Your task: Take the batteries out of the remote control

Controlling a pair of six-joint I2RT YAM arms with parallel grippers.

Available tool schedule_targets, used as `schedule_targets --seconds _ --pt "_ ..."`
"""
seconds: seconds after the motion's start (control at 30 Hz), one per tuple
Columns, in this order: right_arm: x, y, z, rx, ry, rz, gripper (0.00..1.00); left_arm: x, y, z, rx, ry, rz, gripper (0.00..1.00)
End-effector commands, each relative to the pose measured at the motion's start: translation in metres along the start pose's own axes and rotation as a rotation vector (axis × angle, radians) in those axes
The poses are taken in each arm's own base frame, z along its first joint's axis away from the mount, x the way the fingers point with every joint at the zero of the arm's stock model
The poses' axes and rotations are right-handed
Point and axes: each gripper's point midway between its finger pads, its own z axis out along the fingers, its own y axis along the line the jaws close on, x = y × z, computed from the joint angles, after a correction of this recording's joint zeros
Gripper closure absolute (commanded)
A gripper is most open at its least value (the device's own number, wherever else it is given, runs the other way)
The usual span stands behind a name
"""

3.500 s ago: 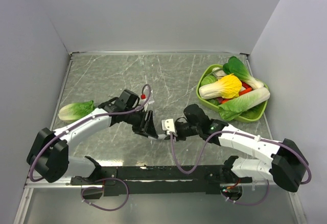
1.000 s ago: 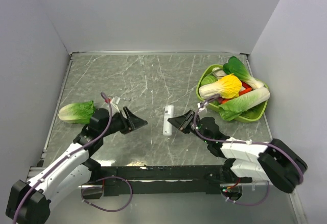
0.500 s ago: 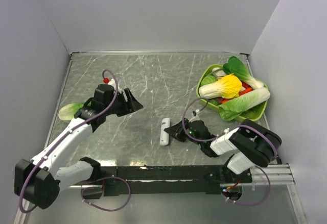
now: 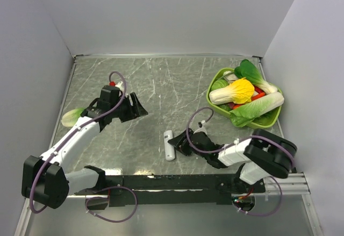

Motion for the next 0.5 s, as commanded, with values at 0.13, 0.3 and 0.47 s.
schedule_targets --seconds 0.13,0.3,0.47 --pt "-0.040 0.022 -0.035 0.045 -0.148 -0.380 0.36 -0.032 -0.014 -0.016 -0.014 -0.036 0.088 0.30" --pt "-0.056 0.084 -0.051 -0.014 -0.076 -1.237 0.32 -0.033 0.001 -0.016 -0.061 -0.072 0.106 0.29" --pt "-0.071 0.054 -0.052 0.183 0.190 -1.604 0.42 -0.026 0.003 -0.016 -0.039 -0.060 0.104 0.29"
